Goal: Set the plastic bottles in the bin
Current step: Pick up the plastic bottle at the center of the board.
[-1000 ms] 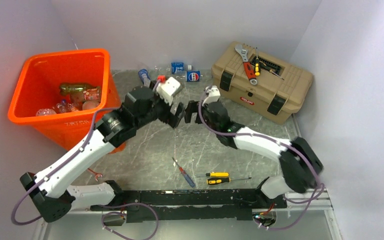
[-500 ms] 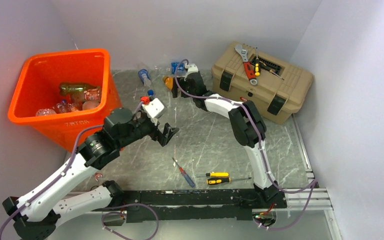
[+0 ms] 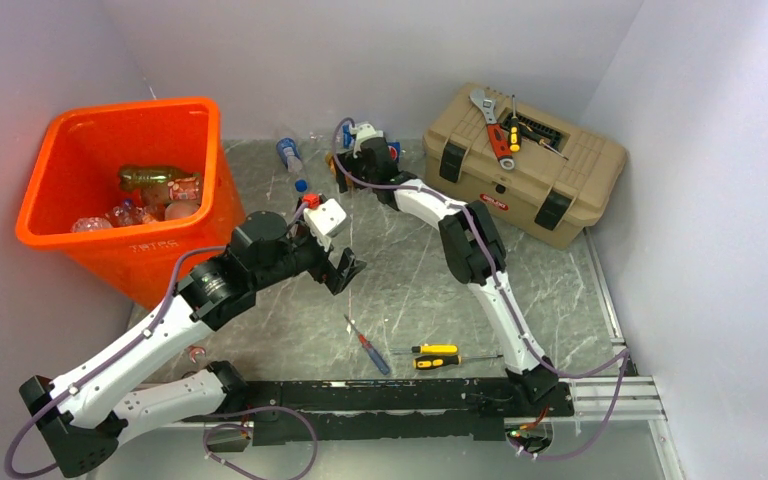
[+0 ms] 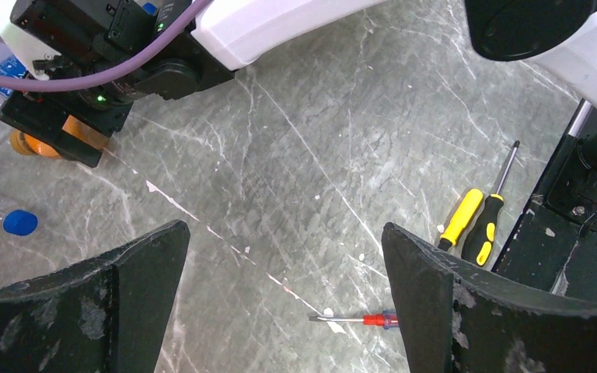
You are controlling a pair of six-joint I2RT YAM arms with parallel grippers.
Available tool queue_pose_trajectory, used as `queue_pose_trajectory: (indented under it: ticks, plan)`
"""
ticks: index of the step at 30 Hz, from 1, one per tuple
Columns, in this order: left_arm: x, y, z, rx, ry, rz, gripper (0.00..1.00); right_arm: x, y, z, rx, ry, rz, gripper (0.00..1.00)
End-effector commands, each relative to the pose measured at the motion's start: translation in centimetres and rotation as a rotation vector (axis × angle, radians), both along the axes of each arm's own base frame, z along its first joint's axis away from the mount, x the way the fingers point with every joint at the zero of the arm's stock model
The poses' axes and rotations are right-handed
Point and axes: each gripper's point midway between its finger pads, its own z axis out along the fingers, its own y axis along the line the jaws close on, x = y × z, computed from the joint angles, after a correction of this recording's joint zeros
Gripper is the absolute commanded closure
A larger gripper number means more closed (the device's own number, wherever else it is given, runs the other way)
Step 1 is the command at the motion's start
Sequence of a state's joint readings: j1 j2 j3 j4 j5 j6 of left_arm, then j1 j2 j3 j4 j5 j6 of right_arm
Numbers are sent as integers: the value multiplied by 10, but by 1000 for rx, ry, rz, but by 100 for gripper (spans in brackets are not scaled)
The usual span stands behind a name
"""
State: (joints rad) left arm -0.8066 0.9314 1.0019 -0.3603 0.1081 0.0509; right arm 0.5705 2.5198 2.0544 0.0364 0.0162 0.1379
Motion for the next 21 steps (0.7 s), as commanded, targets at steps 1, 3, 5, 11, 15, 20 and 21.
queue_pose_trajectory:
  ticks: [1,3,5,11,15,20,21]
  plan:
    - [1,-5,9,-33,-27,-13,1,10,-1,1,-38,-13,21,0]
    - [1,-5,7,-29,-22,-12,0,11,0,-3,-45,-6,23,0]
    - [2,-5,7,-28,-21,-10,0,12,0,-7,-50,3,23,0]
    - [3,-6,5,-25,-20,-5,1,13,8,-6,-40,4,58,5]
    - [4,-6,5,-25,-20,-5,0,14,11,-5,-31,0,68,6]
    - [3,-6,4,-24,-17,-4,1,19,11,-6,-37,6,55,1]
    - [3,-6,5,-24,-19,-5,0,20,11,-6,-36,6,57,1]
